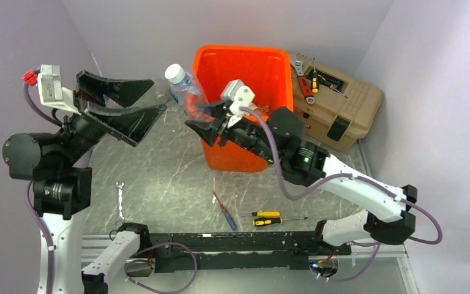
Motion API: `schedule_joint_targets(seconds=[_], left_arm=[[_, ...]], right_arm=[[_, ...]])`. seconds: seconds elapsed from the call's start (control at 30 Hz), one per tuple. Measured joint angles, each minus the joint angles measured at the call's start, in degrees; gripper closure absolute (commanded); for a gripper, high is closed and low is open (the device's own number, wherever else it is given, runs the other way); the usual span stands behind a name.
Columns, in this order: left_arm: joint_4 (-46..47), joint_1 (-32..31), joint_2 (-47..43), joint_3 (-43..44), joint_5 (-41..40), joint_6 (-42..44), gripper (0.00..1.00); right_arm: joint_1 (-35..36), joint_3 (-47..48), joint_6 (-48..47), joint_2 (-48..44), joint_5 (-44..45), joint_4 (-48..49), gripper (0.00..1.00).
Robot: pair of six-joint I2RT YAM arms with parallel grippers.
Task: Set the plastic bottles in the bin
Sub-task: Place the plastic bottle in the trash bin.
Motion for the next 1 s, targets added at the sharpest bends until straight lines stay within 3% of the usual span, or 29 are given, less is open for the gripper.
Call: schedule_joint_targets(seconds=[0.13,0.3,0.47,0.67,0.87,1.0], left_arm=[[-0.3,-0.4,-0.7,0.6,1.4,6.2,0.0],[5.2,-0.5,0.9,-3.0,3.2,5.7,0.03],[10.4,-0.5,5.2,-4.2,4.9,2.0,0.13],[15.4,-0.6,9.4,-4.2,7.9,-3.8,0.36],[17.4,-1.9,9.2,-4.2,9.0,-4.9,0.26],[17.5,-3.5,9.8,-4.1,9.2,-5.0,0.33]], right_arm=[[0.0,-2.2,-0.5,-4.3,2.8,-3.0,1.0],[0.0,-5.4,-0.4,-6.6,3.9,-3.3,1.0],[0.0,-7.9,0.3,-6.4,3.9,-3.3,1.0],[-0.5,-8.7,2.0,-6.0,4.3,-3.1,1.0],[-0.3,-8.7,2.4,-5.3,3.7,-1.8,1.0],[-0.2,-8.7,2.4,-4.3,3.0,-1.7,1.0]])
